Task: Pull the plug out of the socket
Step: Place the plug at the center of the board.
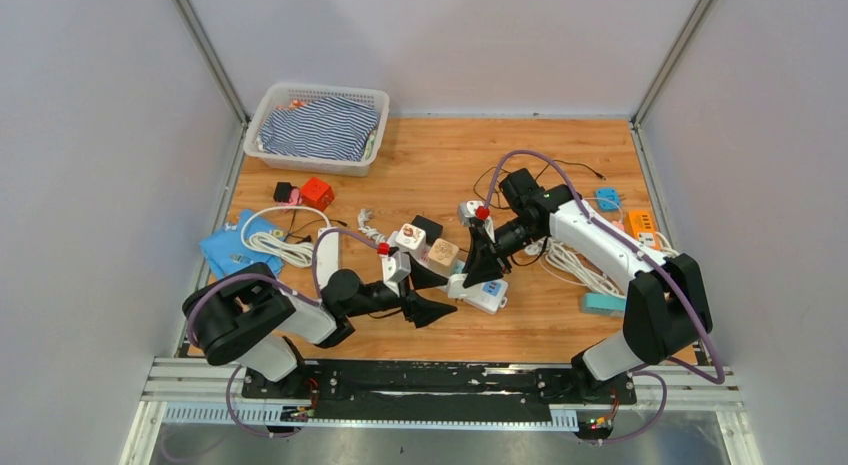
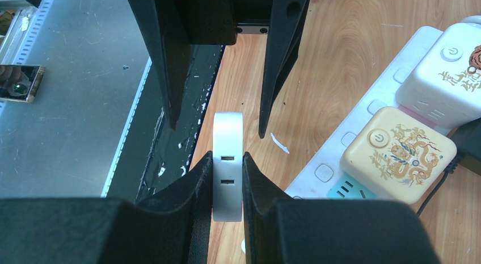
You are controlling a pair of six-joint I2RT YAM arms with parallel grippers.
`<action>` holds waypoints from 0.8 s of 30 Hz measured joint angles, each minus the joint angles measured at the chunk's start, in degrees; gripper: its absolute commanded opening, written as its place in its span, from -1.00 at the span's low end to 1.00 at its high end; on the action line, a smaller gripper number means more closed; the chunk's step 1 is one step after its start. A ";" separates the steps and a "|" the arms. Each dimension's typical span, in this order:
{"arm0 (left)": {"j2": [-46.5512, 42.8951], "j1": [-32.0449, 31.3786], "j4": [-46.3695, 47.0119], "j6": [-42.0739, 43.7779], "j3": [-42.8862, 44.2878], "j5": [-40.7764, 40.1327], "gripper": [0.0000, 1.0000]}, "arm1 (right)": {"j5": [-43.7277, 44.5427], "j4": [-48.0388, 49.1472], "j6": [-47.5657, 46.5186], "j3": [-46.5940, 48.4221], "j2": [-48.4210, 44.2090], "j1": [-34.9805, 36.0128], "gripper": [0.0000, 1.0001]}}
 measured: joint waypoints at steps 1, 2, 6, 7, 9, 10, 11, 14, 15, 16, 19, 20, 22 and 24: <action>0.26 0.00 -0.02 0.00 0.09 -0.02 0.30 | -0.02 0.00 -0.02 0.00 0.00 0.00 -1.00; 0.61 0.00 -0.02 0.00 0.26 0.00 0.30 | 0.00 0.02 -0.07 0.00 0.00 0.00 -1.00; 1.51 0.00 0.00 -0.17 1.05 -0.07 0.21 | -0.02 0.00 -0.13 0.00 0.00 0.00 -0.99; 1.70 0.00 0.00 -0.20 1.22 -0.11 0.18 | 0.00 0.00 -0.13 0.00 0.00 0.00 -1.00; 2.12 0.00 0.00 -0.44 1.57 -0.24 0.09 | 0.00 0.00 -0.15 0.00 0.00 0.00 -1.00; 2.36 0.00 0.02 -0.57 1.75 -0.31 0.04 | 0.00 0.00 -0.17 0.00 0.00 0.00 -0.99; 2.67 -0.02 0.04 -0.66 1.95 -0.42 -0.02 | 0.00 0.00 -0.20 0.00 0.00 0.00 -0.99; 3.54 -0.09 0.07 -1.07 2.54 -0.52 -0.23 | 0.00 -0.02 -0.28 0.00 0.00 0.00 -0.99; 3.78 -0.13 0.11 -1.22 2.69 -0.59 -0.32 | 0.00 -0.02 -0.31 0.00 0.00 0.00 -1.00; 4.00 -0.20 0.13 -1.40 2.80 -0.63 -0.45 | 0.00 -0.02 -0.31 0.00 0.00 0.00 -1.00; 4.48 -0.26 0.22 -1.97 3.17 -0.68 -0.99 | -0.02 -0.39 -0.37 0.00 0.00 0.00 -0.99; 4.66 -0.24 0.13 -2.40 3.17 -0.94 -1.00 | 0.11 -0.33 -0.50 0.00 -0.02 0.00 -0.99; 4.83 -0.24 0.11 -3.10 3.19 -1.29 -1.00 | 0.48 -0.22 -0.74 0.02 -0.02 0.00 -0.98; 4.83 -0.24 0.20 -3.54 3.17 -1.36 -1.00 | 0.50 -0.24 -0.76 0.04 -0.02 0.00 -0.80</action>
